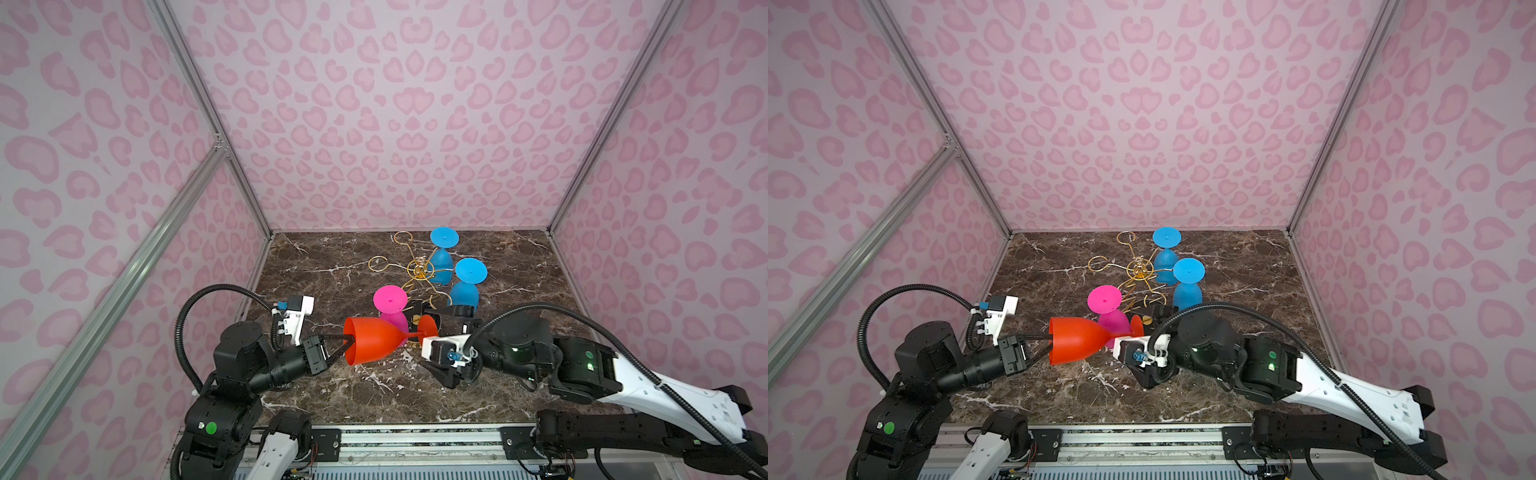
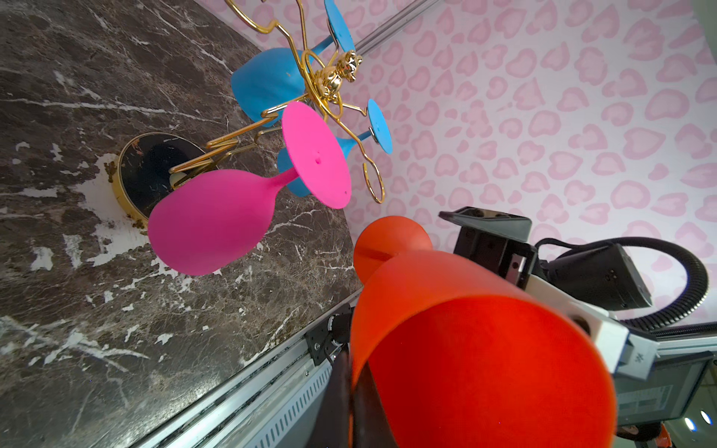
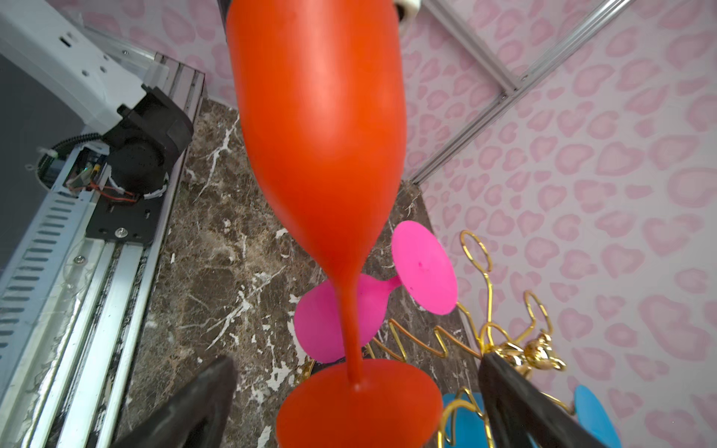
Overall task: Take the wine glass off the wine glass rack
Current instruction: Pass the wine glass, then place the wine glass at the middle-left of the table.
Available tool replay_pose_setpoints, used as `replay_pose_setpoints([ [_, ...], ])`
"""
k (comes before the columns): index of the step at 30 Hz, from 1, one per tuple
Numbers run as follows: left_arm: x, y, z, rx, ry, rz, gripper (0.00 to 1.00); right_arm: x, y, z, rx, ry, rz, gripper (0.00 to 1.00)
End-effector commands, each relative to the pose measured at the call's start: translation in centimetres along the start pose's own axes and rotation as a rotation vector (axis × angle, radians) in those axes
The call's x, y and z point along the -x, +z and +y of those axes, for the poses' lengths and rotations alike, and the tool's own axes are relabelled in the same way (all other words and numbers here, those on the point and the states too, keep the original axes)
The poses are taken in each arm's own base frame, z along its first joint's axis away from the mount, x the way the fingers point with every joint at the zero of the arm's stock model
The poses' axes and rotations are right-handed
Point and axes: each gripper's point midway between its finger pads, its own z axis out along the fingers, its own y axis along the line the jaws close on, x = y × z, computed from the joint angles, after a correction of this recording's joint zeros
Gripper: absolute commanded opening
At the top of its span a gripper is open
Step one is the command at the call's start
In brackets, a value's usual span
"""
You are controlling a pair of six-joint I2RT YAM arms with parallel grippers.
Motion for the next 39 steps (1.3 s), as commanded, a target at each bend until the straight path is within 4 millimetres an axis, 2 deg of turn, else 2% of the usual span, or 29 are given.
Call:
replay_pose_setpoints([
  [1,2.0,-0.4,-1.2,-0.005,0.029,-0.079,0.04,2.3,-3.5,-4.0,-0.185,0.080,-0.128,1.00],
  [3,3.5,-1.0,-1.8,0.022,0.060,-0.148,0.04,3.4,-6.8,-6.3,-0.293,0.138,-0.220,1.00],
  [6,6.9,-2.4,-2.8,0.103,0.134,-0.298,0.04,4.0,-11.8,-9.0,-0.431,0.232,-0.339,1.00],
  [9,10.5,-3.4,-4.0,0.164,0.178,-0.417,0.03,3.6,-14.6,-10.0,-0.489,0.297,-0.390,1.00],
  [13,15.0,-4.4,-5.6,0.234,0.229,-0.544,0.04,2.1,-15.5,-10.2,-0.518,0.352,-0.369,1.00],
  [16,17.7,-4.9,-5.4,0.346,0.299,-0.597,0.03,1.2,-15.2,-10.0,-0.527,0.382,-0.338,1.00],
  [18,19.2,-4.9,-4.6,0.428,0.321,-0.608,0.04,0.6,-14.8,-9.9,-0.528,0.394,-0.314,1.00],
  [22,21.4,-4.0,-1.4,0.533,0.293,-0.585,0.03,-0.6,-14.0,-10.0,-0.554,0.431,-0.254,1.00],
  [28,23.0,-1.3,6.9,0.690,0.176,-0.467,0.04,-2.0,-12.8,-9.6,-0.548,0.500,-0.174,1.00],
  [33,22.4,1.6,13.4,0.776,0.090,-0.304,0.03,-3.3,-12.4,-9.3,-0.565,0.567,-0.144,1.00],
  [39,20.7,4.2,19.8,0.878,0.033,-0.090,0.03,-4.2,-12.0,-8.9,-0.566,0.592,-0.113,1.00],
])
